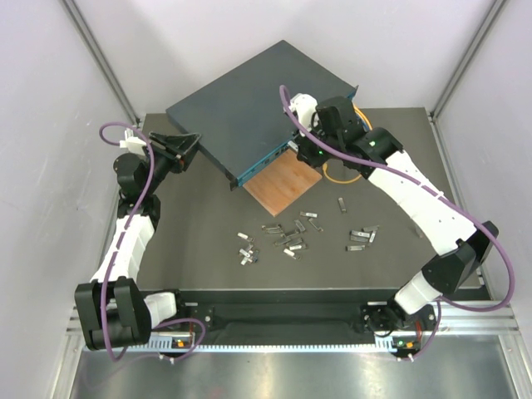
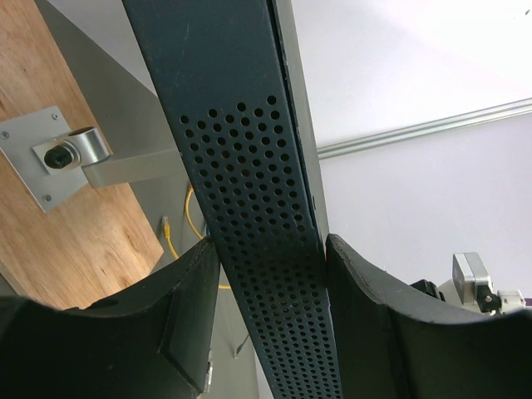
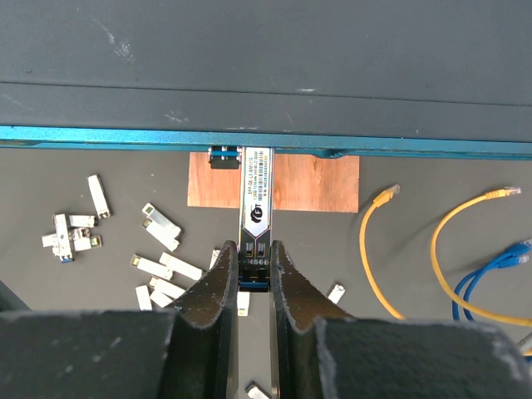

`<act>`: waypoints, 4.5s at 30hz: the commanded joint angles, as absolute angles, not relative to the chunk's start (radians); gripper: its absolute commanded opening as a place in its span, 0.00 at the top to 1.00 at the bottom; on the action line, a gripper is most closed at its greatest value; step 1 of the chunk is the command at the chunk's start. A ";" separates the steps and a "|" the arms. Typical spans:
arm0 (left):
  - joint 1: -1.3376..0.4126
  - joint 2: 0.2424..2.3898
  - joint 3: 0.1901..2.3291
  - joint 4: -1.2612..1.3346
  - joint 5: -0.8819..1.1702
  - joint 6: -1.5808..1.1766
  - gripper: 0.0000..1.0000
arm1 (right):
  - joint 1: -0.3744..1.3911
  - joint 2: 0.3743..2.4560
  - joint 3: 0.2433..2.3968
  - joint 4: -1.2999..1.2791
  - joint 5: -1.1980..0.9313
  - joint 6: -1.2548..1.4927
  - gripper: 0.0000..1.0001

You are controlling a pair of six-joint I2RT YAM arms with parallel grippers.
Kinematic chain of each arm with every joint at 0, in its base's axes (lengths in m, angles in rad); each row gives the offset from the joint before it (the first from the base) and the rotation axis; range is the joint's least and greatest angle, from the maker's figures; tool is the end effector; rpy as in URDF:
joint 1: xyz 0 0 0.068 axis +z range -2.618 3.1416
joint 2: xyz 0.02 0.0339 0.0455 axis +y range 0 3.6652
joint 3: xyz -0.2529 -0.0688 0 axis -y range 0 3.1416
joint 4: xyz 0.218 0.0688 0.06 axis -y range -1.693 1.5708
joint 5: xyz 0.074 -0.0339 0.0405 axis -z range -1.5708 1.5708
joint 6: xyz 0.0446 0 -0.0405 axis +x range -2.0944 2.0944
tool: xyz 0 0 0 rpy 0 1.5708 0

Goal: Insert the plug into the switch port

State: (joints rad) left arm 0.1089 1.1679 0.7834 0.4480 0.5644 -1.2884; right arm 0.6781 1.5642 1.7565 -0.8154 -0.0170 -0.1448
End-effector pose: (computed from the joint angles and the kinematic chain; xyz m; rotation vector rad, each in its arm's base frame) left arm 0.2580 0.0042 0.3271 -0.6531 1.5491 -1.3390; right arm 0.2465 0.1995 0.3977 -0.8934 2.0234 0.3170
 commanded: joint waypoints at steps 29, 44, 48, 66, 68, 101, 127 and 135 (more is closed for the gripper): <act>0.063 1.190 0.827 0.512 0.629 -1.232 1.00 | 0.672 1.440 1.583 -0.548 -0.011 -0.120 1.00; 0.063 1.193 0.839 0.505 0.626 -1.229 1.00 | 0.672 1.465 1.635 -0.606 -0.038 -0.117 1.00; 0.063 1.197 0.839 0.506 0.626 -1.230 1.00 | 0.670 1.474 1.611 -0.597 -0.038 -0.110 1.00; 0.064 1.204 0.838 0.517 0.627 -1.233 1.00 | 0.669 1.468 1.592 -0.589 -0.023 -0.106 1.00; 0.063 1.204 0.839 0.518 0.629 -1.233 1.00 | 0.669 1.470 1.594 -0.591 -0.028 -0.106 1.00; 0.063 1.200 0.830 0.518 0.627 -1.232 1.00 | 0.652 1.491 1.655 -0.584 -0.054 -0.066 1.00; 0.063 1.209 0.830 0.518 0.627 -1.229 1.00 | 0.657 1.508 1.648 -0.496 -0.112 -0.061 1.00; 0.063 1.216 0.838 0.522 0.629 -1.230 1.00 | 0.658 1.540 1.654 -0.434 -0.147 -0.078 1.00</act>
